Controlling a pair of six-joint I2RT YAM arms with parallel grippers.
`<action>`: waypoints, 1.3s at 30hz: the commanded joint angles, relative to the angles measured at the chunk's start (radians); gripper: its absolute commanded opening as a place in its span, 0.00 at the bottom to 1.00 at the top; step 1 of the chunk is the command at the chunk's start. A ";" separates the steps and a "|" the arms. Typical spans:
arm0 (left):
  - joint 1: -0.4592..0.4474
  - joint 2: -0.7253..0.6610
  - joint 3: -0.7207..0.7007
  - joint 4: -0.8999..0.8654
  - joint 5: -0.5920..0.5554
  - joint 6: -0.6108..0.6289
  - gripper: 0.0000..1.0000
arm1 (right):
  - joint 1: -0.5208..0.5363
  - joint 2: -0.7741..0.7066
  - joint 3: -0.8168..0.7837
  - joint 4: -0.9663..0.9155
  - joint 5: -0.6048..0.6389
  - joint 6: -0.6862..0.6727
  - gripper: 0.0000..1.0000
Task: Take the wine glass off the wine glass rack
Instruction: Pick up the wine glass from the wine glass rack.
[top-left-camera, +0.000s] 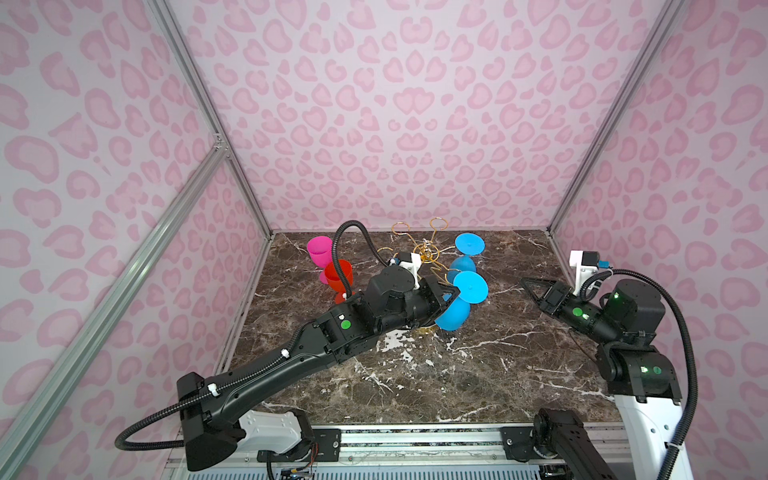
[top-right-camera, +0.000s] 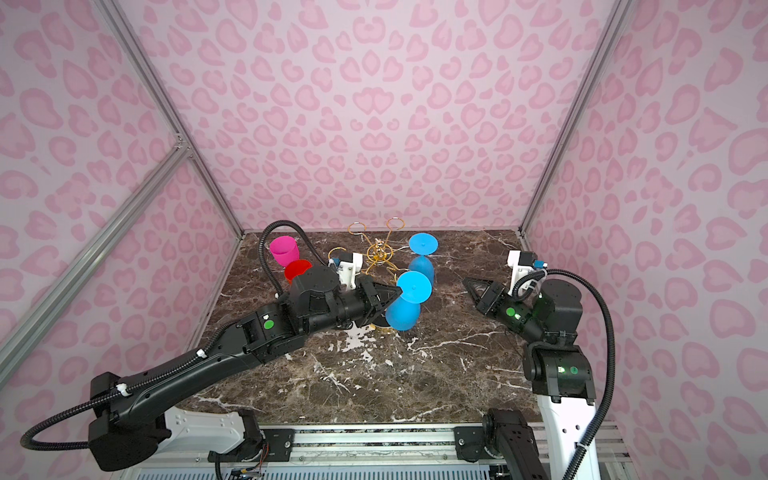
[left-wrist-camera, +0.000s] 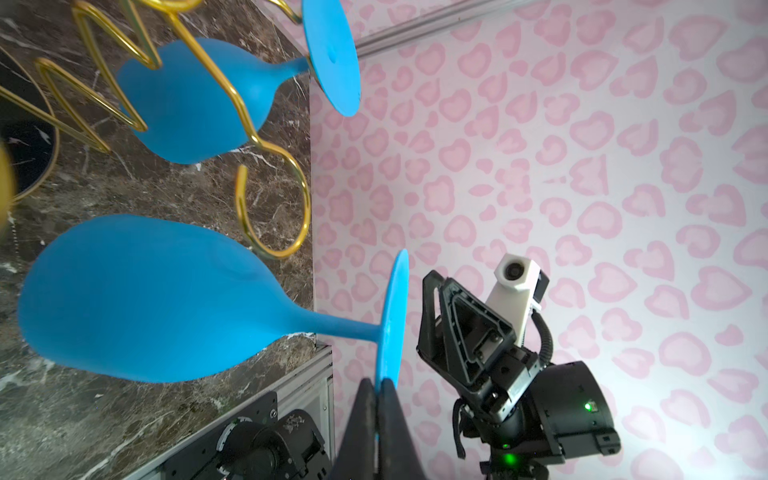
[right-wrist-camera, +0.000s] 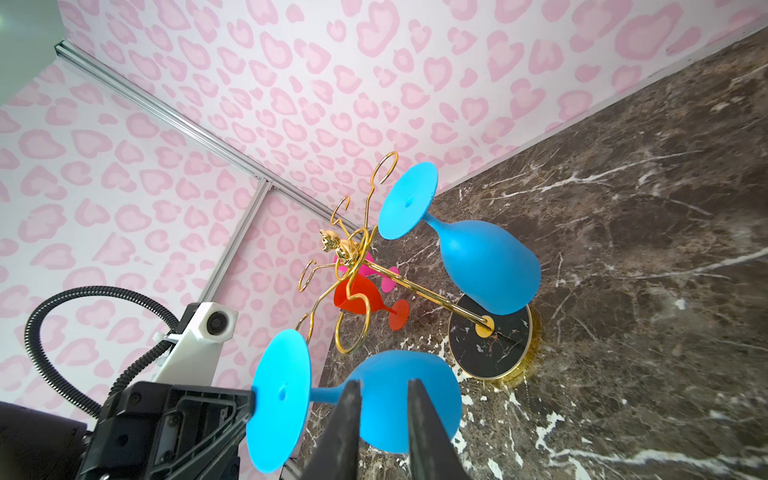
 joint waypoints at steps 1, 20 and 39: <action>-0.013 0.038 0.066 0.012 0.104 0.093 0.03 | -0.023 0.007 0.045 -0.057 0.015 -0.052 0.25; -0.129 0.254 0.509 -0.152 0.056 0.906 0.03 | -0.151 0.155 0.558 -0.196 0.122 -0.138 0.28; -0.275 0.252 0.402 -0.075 -0.699 1.896 0.04 | -0.150 0.178 0.484 -0.088 -0.079 -0.061 0.42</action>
